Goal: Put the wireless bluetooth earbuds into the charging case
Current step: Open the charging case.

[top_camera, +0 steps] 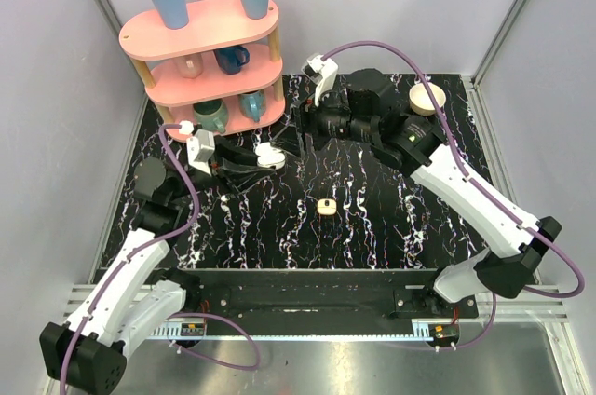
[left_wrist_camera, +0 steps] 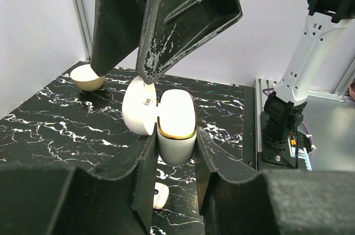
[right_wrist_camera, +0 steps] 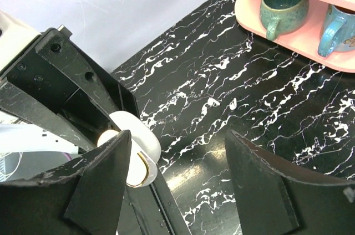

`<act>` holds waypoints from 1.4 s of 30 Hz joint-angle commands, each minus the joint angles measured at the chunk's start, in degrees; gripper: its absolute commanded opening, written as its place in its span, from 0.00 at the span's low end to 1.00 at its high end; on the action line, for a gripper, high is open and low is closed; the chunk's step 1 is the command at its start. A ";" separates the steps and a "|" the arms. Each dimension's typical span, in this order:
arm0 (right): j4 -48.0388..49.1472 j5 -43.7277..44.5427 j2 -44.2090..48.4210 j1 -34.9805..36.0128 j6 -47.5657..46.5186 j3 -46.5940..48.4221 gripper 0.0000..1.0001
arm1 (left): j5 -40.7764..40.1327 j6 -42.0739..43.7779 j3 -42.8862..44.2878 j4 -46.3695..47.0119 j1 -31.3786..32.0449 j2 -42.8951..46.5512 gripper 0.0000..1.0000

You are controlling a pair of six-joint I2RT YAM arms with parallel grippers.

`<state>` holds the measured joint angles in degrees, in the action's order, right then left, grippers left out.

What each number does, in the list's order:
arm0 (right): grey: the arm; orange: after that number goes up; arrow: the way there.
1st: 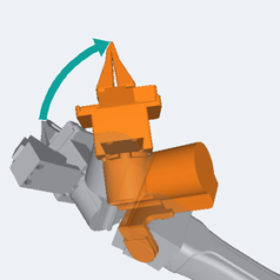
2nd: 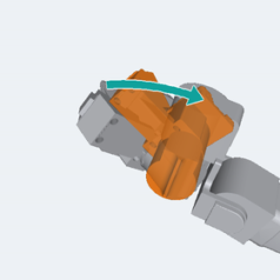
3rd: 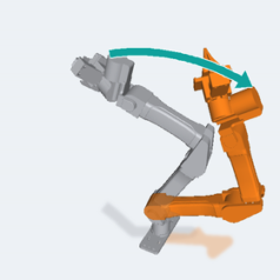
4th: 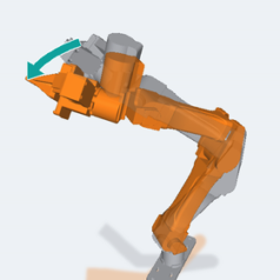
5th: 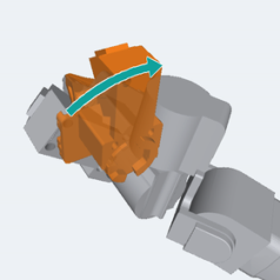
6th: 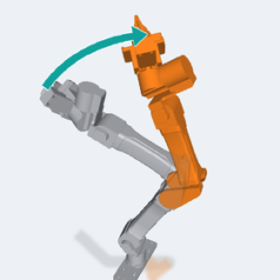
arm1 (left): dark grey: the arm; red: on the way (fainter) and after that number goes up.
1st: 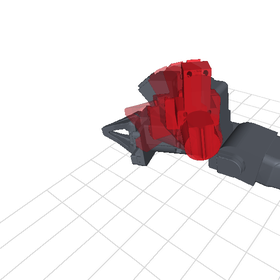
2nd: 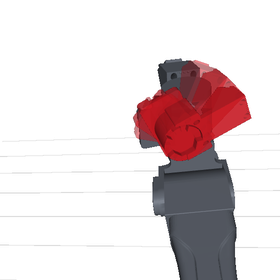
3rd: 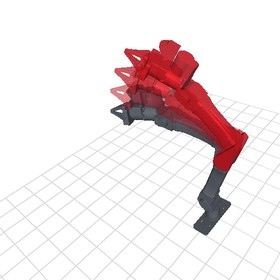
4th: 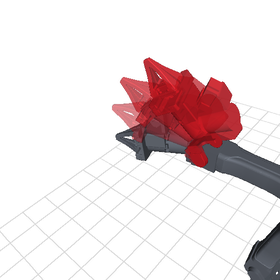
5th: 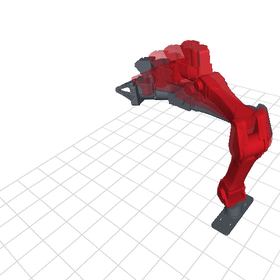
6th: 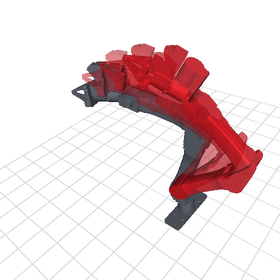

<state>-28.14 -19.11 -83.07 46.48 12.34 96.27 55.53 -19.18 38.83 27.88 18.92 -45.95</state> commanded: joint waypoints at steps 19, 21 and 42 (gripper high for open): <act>1.36 -7.24 -1.13 0.02 -1.44 2.70 0.74 | -12.90 2.39 -3.50 -3.89 -0.46 5.08 0.00; -0.24 -8.83 -1.39 0.19 -2.75 2.70 0.73 | -13.16 2.39 -2.88 -3.80 -0.46 5.00 0.00; -3.59 -5.68 -3.94 0.72 -4.34 2.96 0.72 | -9.39 0.02 -2.35 0.77 -0.55 4.47 0.00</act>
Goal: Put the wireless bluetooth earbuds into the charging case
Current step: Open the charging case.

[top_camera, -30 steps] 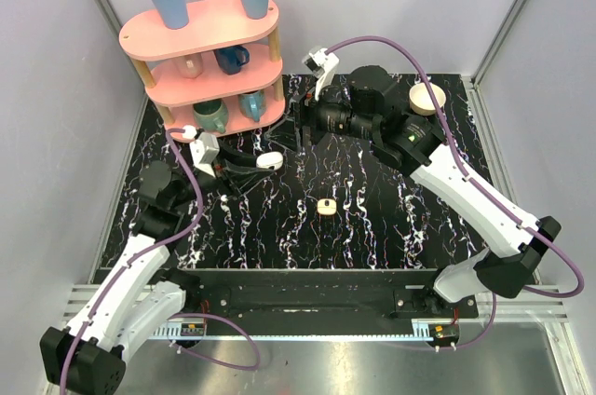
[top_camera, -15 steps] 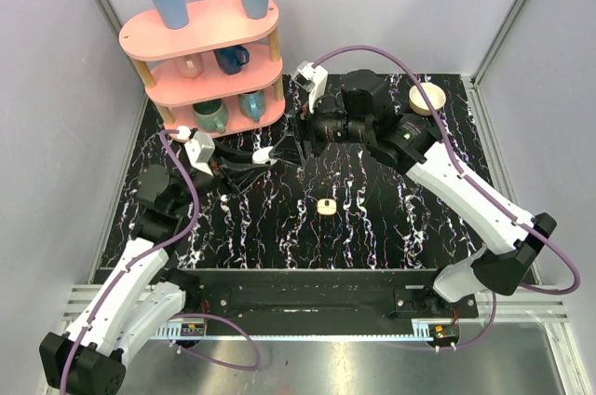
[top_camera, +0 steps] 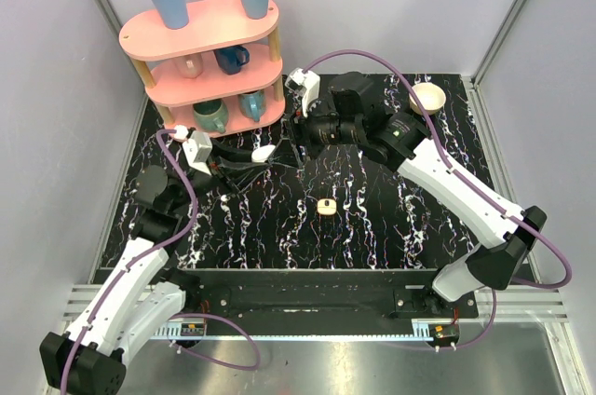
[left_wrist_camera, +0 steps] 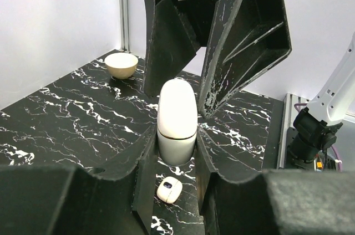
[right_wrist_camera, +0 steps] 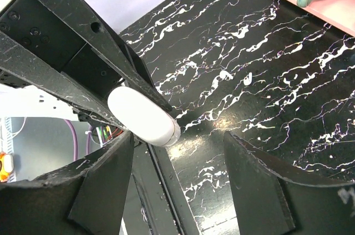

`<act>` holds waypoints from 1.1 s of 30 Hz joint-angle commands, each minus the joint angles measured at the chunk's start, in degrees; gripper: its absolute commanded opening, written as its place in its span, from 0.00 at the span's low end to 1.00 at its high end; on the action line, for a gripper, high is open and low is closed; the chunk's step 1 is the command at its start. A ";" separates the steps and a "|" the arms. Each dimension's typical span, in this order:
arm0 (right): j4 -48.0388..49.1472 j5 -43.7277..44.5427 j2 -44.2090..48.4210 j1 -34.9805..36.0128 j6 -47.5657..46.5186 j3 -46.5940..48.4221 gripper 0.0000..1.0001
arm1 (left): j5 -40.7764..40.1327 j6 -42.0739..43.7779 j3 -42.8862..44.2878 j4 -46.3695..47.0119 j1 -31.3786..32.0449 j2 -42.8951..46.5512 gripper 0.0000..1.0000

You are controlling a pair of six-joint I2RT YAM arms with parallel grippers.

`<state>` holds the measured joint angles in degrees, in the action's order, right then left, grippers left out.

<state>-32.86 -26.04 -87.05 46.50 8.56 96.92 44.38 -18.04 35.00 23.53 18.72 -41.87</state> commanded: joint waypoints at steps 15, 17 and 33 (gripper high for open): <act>3.68 3.02 -1.64 0.70 -0.30 5.64 0.75 | 7.56 0.55 1.12 2.84 -0.35 2.58 0.00; 3.77 2.93 -1.81 0.70 -0.21 5.91 0.75 | 7.13 0.64 0.68 2.66 -0.26 3.02 0.00; 4.91 -0.68 -0.76 0.70 0.93 5.56 0.75 | -1.31 0.38 -0.81 0.73 -0.35 4.69 0.00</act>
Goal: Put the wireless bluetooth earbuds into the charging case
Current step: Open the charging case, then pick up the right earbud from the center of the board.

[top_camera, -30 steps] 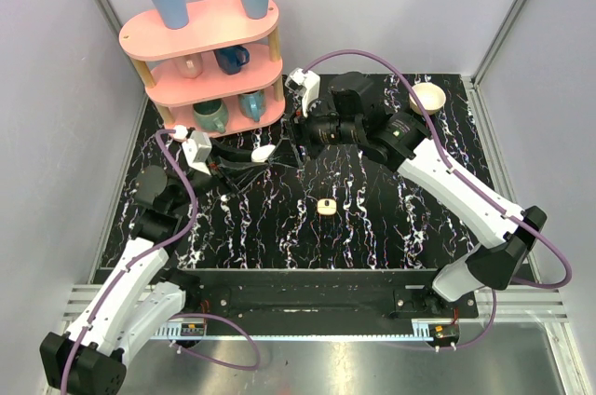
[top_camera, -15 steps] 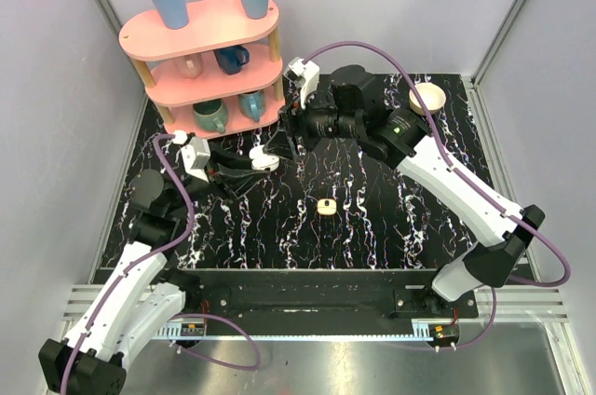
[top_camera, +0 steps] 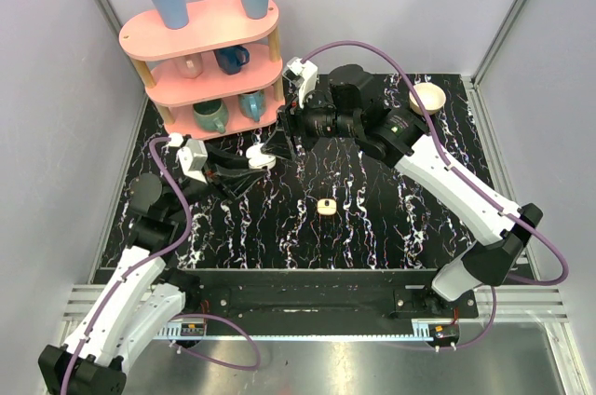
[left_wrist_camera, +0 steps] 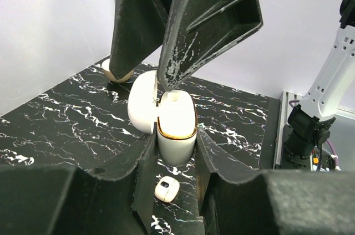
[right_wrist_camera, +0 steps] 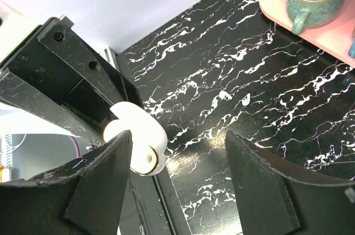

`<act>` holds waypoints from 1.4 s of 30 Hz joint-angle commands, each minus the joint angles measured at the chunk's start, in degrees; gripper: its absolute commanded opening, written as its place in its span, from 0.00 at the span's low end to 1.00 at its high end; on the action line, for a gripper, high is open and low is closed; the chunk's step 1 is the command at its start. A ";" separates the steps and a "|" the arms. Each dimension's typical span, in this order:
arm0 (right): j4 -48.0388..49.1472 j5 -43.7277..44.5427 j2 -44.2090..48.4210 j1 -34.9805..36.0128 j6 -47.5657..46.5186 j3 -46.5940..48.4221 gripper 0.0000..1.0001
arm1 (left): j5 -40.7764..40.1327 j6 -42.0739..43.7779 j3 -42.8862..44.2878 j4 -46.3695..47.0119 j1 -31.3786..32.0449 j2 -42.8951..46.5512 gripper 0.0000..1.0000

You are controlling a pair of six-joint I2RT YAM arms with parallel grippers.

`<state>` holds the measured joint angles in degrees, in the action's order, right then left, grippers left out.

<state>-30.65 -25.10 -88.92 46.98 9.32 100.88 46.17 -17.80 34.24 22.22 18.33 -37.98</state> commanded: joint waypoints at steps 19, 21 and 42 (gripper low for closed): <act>16.84 12.95 10.43 0.13 6.14 -7.44 0.82 | -8.73 2.33 -0.84 -2.00 0.04 2.12 0.00; 18.00 21.21 12.28 -0.92 9.39 -10.34 0.83 | -9.87 3.30 -0.67 -3.49 -0.13 2.91 0.00; 27.70 1.45 -29.71 -7.00 28.65 -9.05 0.71 | -17.08 10.59 7.94 -22.13 -1.10 13.89 0.00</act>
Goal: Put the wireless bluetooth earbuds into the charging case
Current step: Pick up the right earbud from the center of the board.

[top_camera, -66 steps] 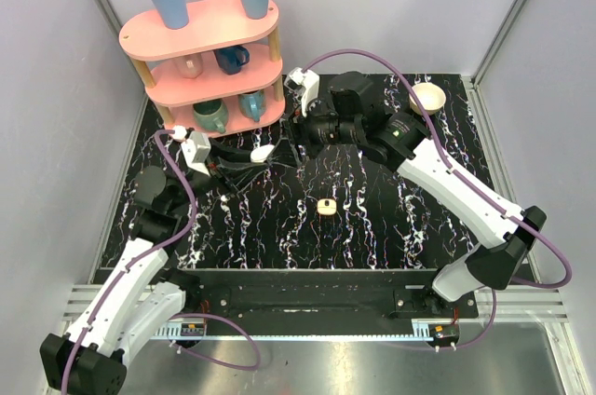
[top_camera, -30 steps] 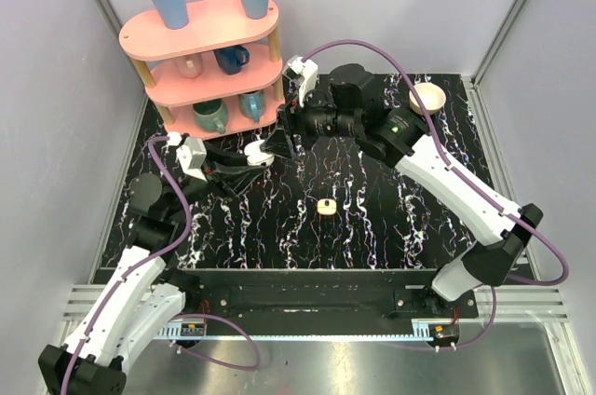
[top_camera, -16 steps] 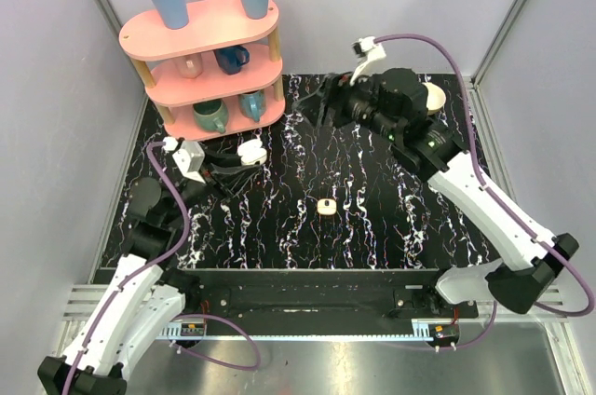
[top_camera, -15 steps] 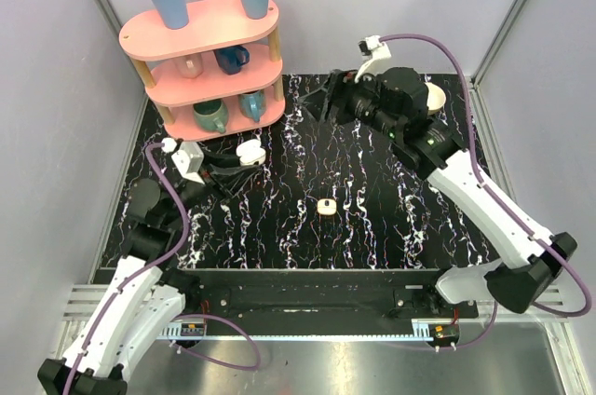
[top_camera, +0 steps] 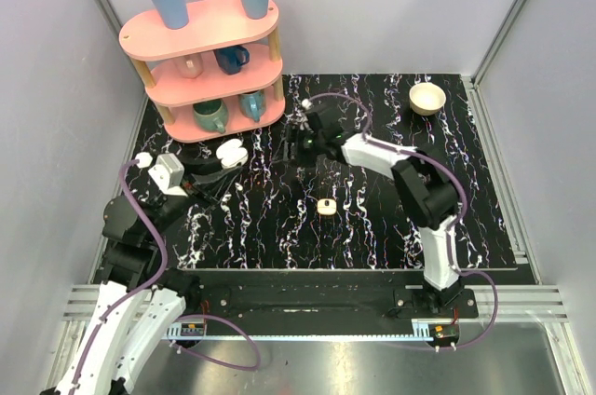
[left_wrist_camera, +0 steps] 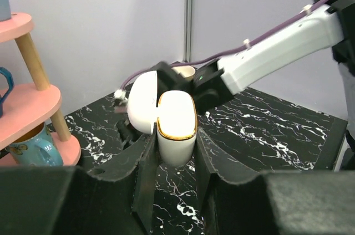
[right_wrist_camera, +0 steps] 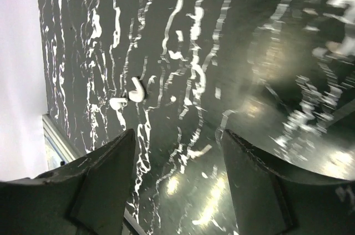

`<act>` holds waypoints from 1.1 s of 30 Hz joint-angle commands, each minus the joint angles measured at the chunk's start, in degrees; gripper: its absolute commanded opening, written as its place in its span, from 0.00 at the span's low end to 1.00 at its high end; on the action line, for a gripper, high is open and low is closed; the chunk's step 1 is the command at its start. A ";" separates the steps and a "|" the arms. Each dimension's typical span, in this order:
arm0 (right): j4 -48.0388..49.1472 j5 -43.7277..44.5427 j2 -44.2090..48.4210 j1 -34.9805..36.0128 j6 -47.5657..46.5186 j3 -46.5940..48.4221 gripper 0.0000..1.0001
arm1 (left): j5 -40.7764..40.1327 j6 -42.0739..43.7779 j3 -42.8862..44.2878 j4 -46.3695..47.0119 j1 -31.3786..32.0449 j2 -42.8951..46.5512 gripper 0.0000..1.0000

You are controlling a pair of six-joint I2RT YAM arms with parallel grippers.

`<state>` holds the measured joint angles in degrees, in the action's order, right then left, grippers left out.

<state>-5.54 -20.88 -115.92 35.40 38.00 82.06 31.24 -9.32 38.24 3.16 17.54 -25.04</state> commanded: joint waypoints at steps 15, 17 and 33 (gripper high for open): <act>-8.42 0.85 -18.55 12.06 -11.98 27.08 0.64 | -3.03 2.73 6.23 -6.94 -0.31 2.27 0.00; -9.48 0.85 -20.04 12.41 -13.82 29.02 0.63 | -2.94 2.73 6.50 -7.11 -0.31 2.27 0.00; -15.02 4.44 -24.00 16.19 -19.72 34.04 0.63 | -3.47 3.43 6.94 -8.08 -0.31 2.89 0.00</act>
<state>-19.44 -18.26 -138.93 49.93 20.29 113.69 29.30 -6.26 43.13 -6.59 17.54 -22.52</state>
